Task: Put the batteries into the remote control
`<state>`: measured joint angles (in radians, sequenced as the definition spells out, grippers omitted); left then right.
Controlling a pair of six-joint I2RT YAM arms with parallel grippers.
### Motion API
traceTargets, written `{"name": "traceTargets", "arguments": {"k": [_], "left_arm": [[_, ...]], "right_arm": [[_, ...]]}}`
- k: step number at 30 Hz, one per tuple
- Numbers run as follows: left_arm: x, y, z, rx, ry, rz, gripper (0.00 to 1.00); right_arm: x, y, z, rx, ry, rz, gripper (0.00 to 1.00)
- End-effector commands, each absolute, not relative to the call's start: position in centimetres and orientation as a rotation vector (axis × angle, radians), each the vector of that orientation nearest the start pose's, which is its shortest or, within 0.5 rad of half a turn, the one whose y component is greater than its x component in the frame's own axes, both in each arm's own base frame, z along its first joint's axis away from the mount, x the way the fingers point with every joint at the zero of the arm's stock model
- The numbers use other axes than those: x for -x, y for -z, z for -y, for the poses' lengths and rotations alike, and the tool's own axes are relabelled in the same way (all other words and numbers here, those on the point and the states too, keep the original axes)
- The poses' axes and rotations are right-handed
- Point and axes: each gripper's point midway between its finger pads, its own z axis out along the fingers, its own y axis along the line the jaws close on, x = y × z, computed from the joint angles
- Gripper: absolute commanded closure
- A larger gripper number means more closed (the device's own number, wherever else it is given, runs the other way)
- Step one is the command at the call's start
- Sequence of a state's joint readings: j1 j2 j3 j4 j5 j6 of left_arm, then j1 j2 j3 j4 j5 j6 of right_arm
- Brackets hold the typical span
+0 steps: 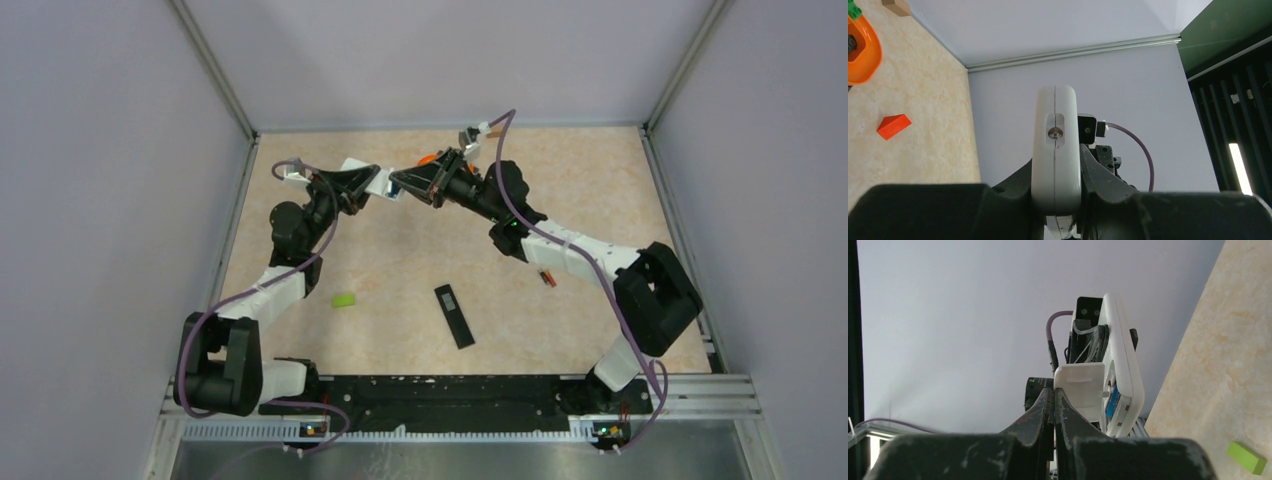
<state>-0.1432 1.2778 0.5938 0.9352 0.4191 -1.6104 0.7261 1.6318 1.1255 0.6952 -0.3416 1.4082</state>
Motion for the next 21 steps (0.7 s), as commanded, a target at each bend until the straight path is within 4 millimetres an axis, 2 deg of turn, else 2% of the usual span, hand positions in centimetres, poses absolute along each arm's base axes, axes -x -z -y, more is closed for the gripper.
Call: {"name": "traceTargets", "arguments": {"k": [1, 10, 21], "left_arm": [[-34.7, -34.2, 16.2, 0.609, 1.764, -1.325, 1.00], [-34.6, -34.0, 16.2, 0.619, 1.767, -1.332, 1.00], [-34.3, -34.4, 16.2, 0.612, 1.787, -1.322, 1.00]], "right_arm": [[-31.7, -36.2, -40.2, -0.212, -1.960, -1.628, 1.00], [-31.4, -36.5, -40.2, -0.188, -1.998, -1.600, 1.00], [-31.5, -35.3, -40.5, -0.216, -2.020, -1.642, 1.00]]}}
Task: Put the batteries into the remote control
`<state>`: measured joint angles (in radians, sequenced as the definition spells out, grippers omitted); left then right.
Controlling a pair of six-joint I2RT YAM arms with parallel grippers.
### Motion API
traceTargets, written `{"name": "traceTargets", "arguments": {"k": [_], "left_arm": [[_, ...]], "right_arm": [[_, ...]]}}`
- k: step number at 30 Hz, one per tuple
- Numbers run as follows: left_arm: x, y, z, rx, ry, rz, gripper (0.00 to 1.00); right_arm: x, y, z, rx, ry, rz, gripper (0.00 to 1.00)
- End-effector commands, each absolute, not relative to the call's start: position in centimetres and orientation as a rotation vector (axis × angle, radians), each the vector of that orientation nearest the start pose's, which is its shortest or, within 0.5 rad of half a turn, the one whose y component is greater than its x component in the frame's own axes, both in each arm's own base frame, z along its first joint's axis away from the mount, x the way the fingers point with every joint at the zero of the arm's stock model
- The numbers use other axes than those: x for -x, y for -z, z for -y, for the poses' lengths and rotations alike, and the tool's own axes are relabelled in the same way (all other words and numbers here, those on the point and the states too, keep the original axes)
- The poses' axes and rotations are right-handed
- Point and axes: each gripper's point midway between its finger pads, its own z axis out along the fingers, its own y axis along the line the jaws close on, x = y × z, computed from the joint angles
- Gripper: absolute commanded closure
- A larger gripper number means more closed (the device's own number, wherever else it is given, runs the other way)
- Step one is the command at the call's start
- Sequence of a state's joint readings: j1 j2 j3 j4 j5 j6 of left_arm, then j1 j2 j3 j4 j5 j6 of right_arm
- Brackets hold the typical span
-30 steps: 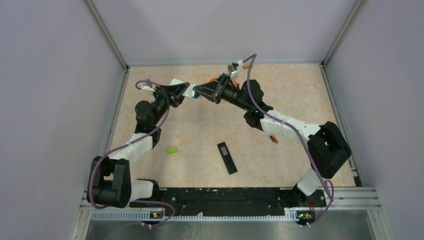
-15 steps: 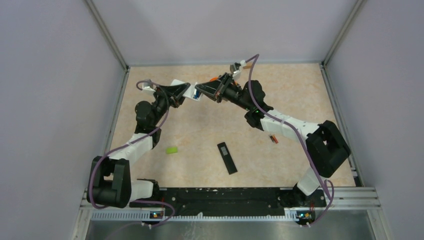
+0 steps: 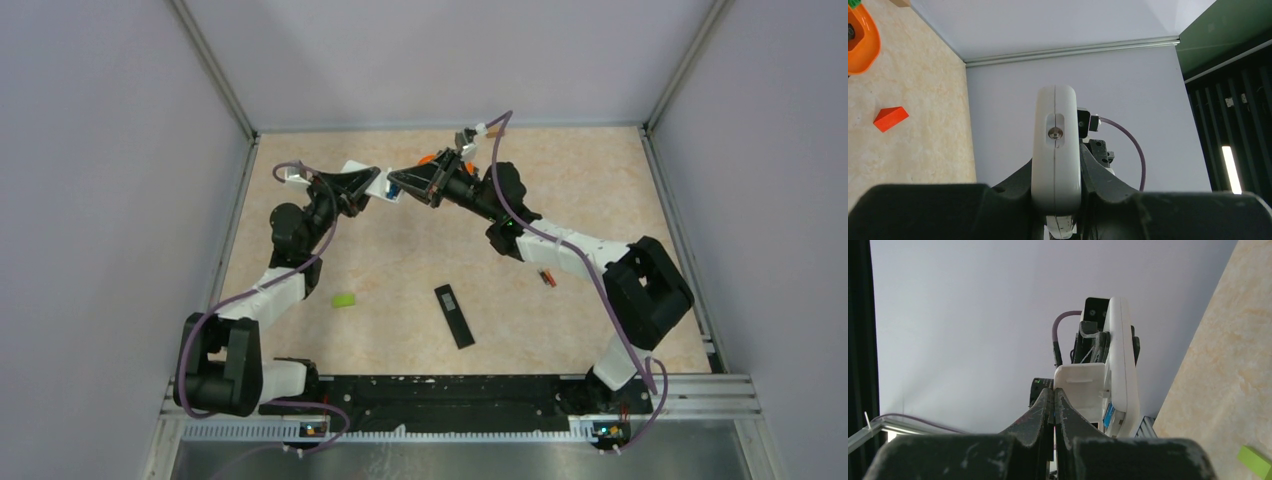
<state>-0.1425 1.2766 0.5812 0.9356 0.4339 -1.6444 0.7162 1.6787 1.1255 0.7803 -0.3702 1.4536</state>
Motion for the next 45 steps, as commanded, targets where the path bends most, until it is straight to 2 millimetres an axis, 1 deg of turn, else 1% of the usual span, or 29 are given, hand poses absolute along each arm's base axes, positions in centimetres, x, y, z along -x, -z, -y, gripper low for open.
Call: {"name": "traceTargets", "arguments": {"k": [1, 11, 15, 22, 31, 34, 39, 45], "left_arm": [[-34.3, -34.4, 16.2, 0.613, 1.787, -1.321, 1.00], [-34.4, -34.4, 16.1, 0.627, 1.781, -1.323, 1.00], [-34.6, -34.3, 16.1, 0.638, 1.786, -1.320, 1.00], [-34.9, -34.2, 16.0, 0.657, 1.797, -1.316, 1.00], [-35.3, -33.3, 15.9, 0.681, 1.760, -1.339, 1.00], [-35.4, -32.9, 15.9, 0.686, 1.743, -1.350, 1.00], [-35.5, -32.5, 15.8, 0.693, 1.729, -1.363, 1.00], [-35.7, -32.1, 15.8, 0.688, 1.699, -1.382, 1.00]], "right_arm": [[-31.5, -35.2, -40.4, -0.221, -2.017, -1.644, 1.00], [-31.7, -33.9, -39.9, -0.271, -1.971, -1.701, 1.00], [-31.5, -33.2, -39.6, -0.276, -1.937, -1.739, 0.93], [-31.4, -31.9, -39.2, -0.321, -1.898, -1.788, 0.89], [-31.5, -31.6, -39.0, -0.345, -1.872, -1.807, 0.85], [-31.6, -31.5, -38.9, -0.346, -1.861, -1.813, 0.83], [-31.5, -31.5, -38.8, -0.339, -1.846, -1.816, 0.75], [-31.5, -30.7, -38.7, -0.334, -1.777, -1.882, 0.73]]}}
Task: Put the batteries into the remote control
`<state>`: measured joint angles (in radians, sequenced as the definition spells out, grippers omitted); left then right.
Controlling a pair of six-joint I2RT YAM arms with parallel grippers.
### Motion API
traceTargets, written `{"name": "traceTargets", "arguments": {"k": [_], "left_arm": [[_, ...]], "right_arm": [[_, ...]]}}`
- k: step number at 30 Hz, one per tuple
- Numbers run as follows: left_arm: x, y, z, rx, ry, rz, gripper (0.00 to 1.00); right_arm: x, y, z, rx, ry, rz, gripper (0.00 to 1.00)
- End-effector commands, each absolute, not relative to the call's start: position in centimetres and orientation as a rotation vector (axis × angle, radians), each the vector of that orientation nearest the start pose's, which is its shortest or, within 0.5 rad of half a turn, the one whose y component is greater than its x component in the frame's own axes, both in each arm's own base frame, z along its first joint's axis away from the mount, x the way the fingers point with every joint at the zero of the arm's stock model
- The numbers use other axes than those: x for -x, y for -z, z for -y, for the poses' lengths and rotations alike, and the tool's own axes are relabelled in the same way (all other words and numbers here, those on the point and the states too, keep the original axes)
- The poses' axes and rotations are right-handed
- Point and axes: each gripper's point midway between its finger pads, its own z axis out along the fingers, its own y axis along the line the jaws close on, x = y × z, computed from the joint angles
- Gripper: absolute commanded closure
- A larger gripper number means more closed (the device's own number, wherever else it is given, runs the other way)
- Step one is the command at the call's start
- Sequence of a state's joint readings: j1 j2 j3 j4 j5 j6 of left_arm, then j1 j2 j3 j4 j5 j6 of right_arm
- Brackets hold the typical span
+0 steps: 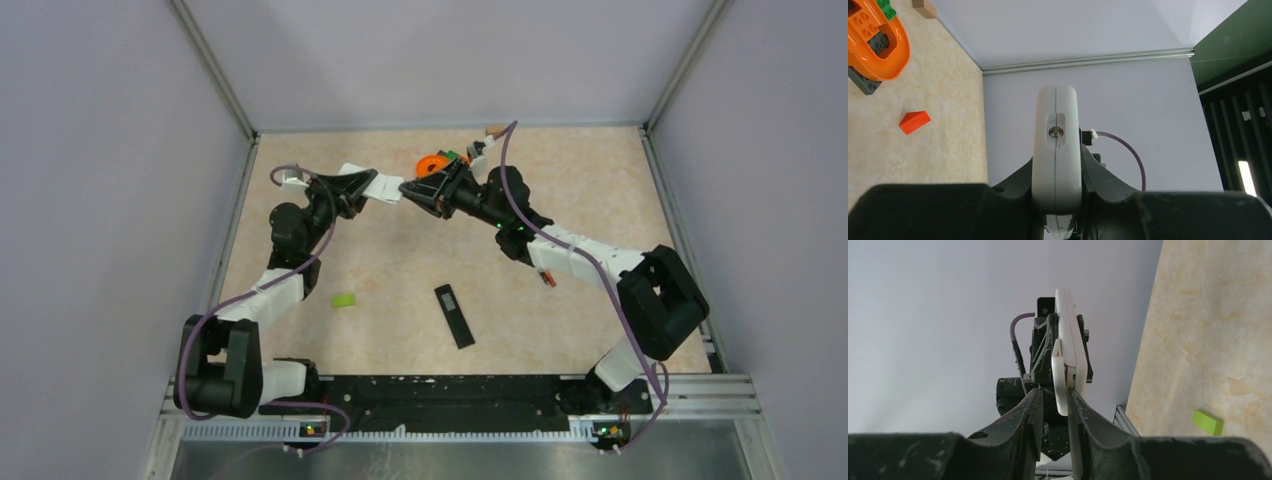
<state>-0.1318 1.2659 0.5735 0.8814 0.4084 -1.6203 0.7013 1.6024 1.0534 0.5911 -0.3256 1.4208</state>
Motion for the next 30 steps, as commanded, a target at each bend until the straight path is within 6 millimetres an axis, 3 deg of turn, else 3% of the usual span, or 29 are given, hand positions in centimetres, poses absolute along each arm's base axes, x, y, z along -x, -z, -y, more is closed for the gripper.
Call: {"name": "traceTargets", "arguments": {"k": [1, 22, 30], "left_arm": [[-35.7, -31.9, 15.8, 0.687, 1.692, -1.386, 1.00], [-35.5, -30.8, 16.3, 0.675, 1.682, -1.442, 1.00], [-35.5, -31.1, 16.4, 0.669, 1.697, -1.447, 1.00]], "right_arm": [[-31.5, -30.6, -38.7, -0.335, -1.760, -1.901, 0.73], [-31.7, -31.2, -39.5, -0.245, -1.762, -1.883, 0.67], [-31.7, -30.3, -40.2, -0.224, -1.771, -1.926, 0.64]]}}
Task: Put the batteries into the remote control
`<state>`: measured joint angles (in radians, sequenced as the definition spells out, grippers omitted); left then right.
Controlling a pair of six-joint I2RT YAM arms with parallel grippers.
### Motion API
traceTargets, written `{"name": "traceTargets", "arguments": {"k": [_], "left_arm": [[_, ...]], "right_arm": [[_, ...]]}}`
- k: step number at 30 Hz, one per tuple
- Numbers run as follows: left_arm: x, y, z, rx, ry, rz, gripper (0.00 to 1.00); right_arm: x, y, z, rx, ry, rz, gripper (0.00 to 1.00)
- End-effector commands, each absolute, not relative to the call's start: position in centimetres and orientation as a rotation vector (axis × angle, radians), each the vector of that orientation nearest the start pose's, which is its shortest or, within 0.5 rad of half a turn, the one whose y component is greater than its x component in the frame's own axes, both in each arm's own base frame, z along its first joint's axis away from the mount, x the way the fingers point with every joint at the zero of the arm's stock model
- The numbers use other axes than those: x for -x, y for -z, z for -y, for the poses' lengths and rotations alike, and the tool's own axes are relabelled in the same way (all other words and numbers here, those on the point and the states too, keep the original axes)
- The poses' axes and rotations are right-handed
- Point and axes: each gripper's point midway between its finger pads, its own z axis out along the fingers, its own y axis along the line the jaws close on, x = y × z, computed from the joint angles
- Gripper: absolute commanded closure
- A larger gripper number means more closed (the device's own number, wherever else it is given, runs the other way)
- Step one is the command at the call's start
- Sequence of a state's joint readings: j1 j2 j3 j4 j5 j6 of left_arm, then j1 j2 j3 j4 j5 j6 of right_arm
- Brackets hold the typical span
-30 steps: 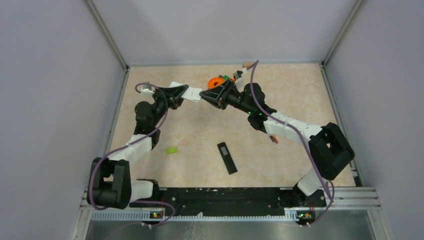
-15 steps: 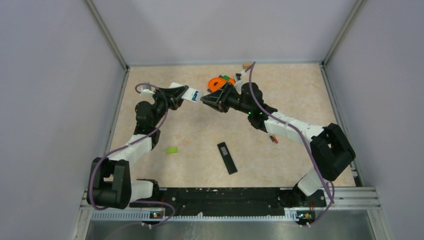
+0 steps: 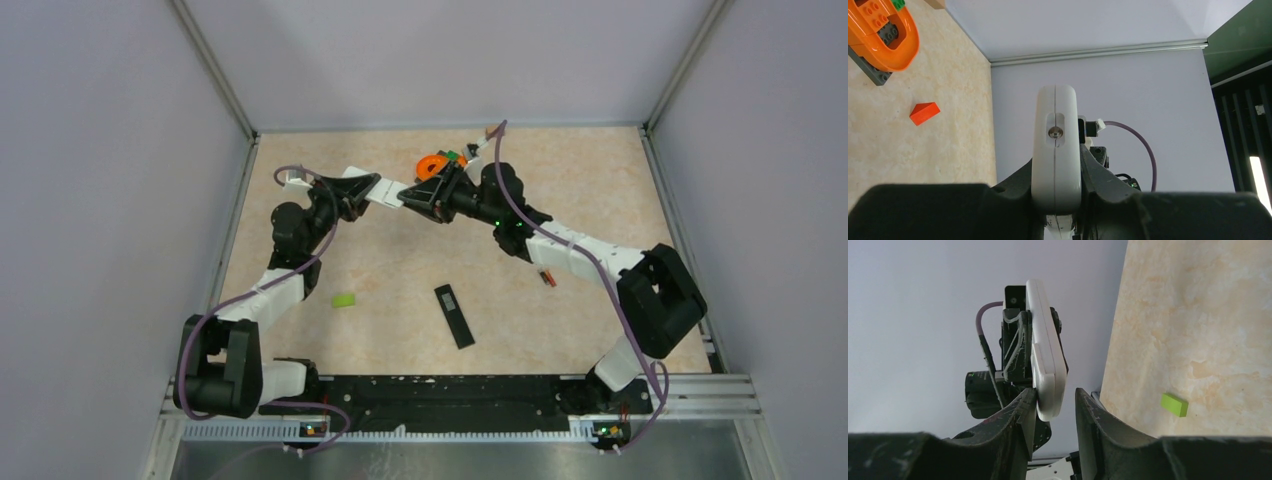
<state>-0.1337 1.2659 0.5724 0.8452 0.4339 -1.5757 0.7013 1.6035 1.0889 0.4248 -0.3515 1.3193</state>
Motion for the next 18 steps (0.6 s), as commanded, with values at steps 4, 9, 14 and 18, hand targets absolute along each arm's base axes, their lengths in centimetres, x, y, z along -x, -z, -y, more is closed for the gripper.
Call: {"name": "traceTargets", "arguments": {"k": [4, 9, 14, 18], "left_arm": [[-35.4, -31.2, 16.5, 0.655, 1.700, -1.446, 1.00], [-35.3, -31.6, 16.7, 0.601, 1.709, -1.423, 1.00], [-35.1, -32.2, 16.9, 0.509, 1.685, -1.402, 1.00], [-35.3, -31.8, 17.1, 0.482, 1.661, -1.417, 1.00]], "right_arm": [[-31.6, -29.6, -40.6, -0.230, -1.772, -1.957, 0.64], [-31.4, -29.1, -40.8, -0.256, -1.779, -2.002, 0.67], [-30.6, -27.9, -41.2, -0.296, -1.799, -2.093, 0.74], [-30.3, -27.7, -41.2, -0.301, -1.785, -2.108, 0.76]]}}
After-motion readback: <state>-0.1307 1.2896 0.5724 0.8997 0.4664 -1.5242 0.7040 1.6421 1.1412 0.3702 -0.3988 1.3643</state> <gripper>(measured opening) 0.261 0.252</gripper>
